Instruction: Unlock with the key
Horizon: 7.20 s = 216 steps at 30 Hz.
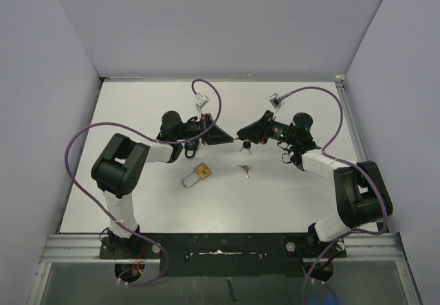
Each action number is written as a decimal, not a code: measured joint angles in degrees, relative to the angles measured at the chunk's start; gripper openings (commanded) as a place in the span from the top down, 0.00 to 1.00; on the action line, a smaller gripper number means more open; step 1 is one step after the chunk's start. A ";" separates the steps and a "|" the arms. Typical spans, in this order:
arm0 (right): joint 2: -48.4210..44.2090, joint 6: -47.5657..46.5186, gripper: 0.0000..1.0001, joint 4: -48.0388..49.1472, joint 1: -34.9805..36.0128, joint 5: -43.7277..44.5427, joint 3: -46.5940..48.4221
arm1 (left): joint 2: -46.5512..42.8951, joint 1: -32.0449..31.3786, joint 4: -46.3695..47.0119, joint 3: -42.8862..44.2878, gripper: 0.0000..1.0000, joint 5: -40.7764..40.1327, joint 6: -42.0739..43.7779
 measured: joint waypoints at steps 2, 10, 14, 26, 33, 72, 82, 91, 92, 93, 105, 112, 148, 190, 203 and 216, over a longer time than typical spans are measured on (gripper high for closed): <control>0.22 0.26 0.74 0.15 0.00 -0.26 0.00 | 0.09 0.07 0.48 0.00 1.00 -0.04 -0.48; 0.90 0.92 0.87 1.33 0.00 -0.85 -0.31 | 1.11 0.55 2.82 0.24 1.00 -0.24 -2.51; 0.90 1.97 0.93 2.19 0.00 -1.77 -0.31 | 1.22 0.92 3.28 0.24 1.00 -0.26 -2.73; 0.98 2.60 1.00 3.04 0.04 -1.73 -0.33 | 1.25 1.16 3.85 0.13 0.07 -2.67 -2.01; 0.52 1.92 1.00 0.17 -1.05 1.49 -1.07 | -0.61 2.49 0.17 -5.14 0.02 -8.37 0.90; -7.06 -6.23 1.00 -19.61 -2.27 13.77 -2.19 | -12.57 -6.10 -68.17 -1.51 0.02 -81.02 33.86; -7.06 -6.23 1.00 -19.61 -3.08 13.62 -2.19 | -7.93 -6.03 -67.49 2.08 0.02 -80.52 35.74; -7.06 -6.14 1.00 -19.30 -3.19 12.92 -2.19 | -7.17 -5.46 -67.12 2.14 0.09 -80.37 36.65; -7.06 -6.10 1.00 -19.21 -3.19 12.83 -2.19 | -7.17 -5.46 -67.01 2.14 0.09 -80.37 36.74; -7.06 -6.08 1.00 -19.19 -3.19 12.76 -2.19 | -7.17 -5.46 -66.90 2.14 0.10 -80.37 36.83; -7.06 -5.92 1.00 -19.19 -3.43 12.50 -2.19 | -5.55 -5.35 -65.96 2.14 0.29 -79.06 37.86; -7.06 -5.92 1.00 -19.19 -3.63 12.28 -2.29 | -5.40 -4.85 -65.09 2.14 0.32 -77.96 38.05; -6.84 -4.85 1.00 -19.80 -4.31 10.49 -2.89 | -15.30 -4.22 -36.06 -10.36 1.00 -36.44 58.71; -20.44 -10.58 1.00 -39.45 6.84 18.86 1.18 | -12.15 -4.11 2.29 -21.84 1.00 -10.86 75.97; -21.35 -13.31 1.00 -40.83 10.58 23.34 1.22 | -8.39 -4.31 10.29 -22.64 1.00 -8.00 78.47; -21.84 -14.75 1.00 -41.51 12.15 25.11 1.55 | -8.37 -5.35 11.34 -22.71 1.00 -8.94 81.57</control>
